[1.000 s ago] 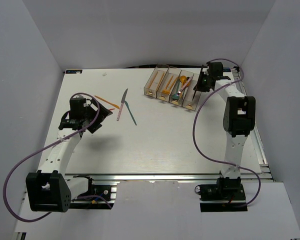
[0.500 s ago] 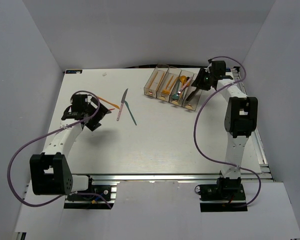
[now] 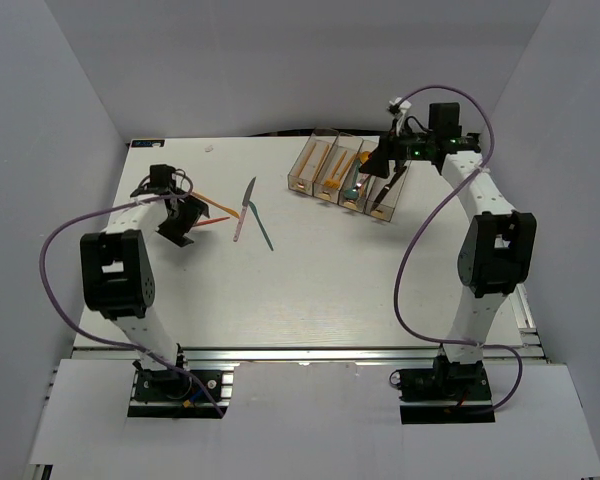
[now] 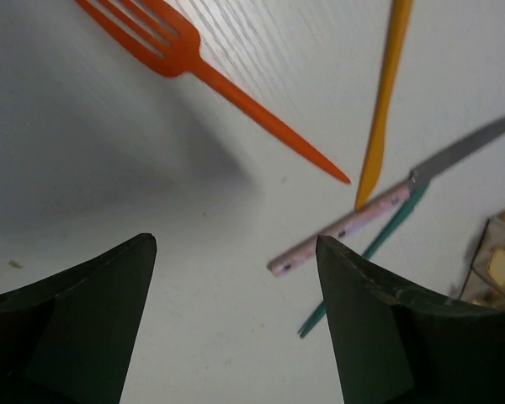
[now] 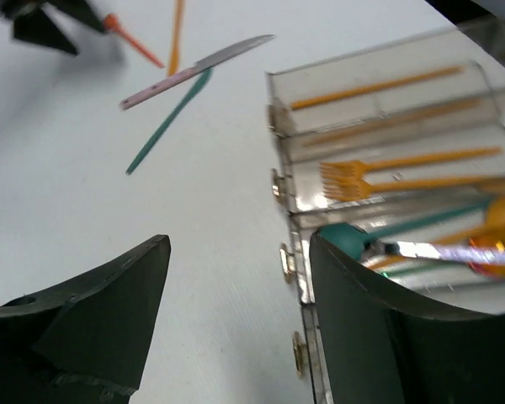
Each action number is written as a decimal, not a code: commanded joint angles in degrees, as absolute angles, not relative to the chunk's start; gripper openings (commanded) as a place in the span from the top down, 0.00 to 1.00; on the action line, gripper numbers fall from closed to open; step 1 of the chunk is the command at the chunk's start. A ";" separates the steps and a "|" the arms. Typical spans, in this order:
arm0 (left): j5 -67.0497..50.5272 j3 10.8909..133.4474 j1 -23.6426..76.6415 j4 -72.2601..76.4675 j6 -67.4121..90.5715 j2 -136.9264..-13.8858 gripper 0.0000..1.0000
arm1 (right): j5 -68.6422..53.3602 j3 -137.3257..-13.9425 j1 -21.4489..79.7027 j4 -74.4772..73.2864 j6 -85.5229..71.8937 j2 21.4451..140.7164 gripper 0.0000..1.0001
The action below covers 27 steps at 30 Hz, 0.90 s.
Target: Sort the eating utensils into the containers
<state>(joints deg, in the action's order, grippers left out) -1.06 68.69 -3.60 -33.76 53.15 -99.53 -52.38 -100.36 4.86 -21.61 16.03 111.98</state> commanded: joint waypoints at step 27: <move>8.44 93.87 -4.92 -50.98 57.57 -124.63 0.64 | -60.29 -90.88 8.53 -23.82 30.06 103.98 0.26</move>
<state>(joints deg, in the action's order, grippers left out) 7.16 94.76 -4.62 -49.39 58.78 -123.39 -58.85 -91.88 8.69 -26.46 30.79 107.33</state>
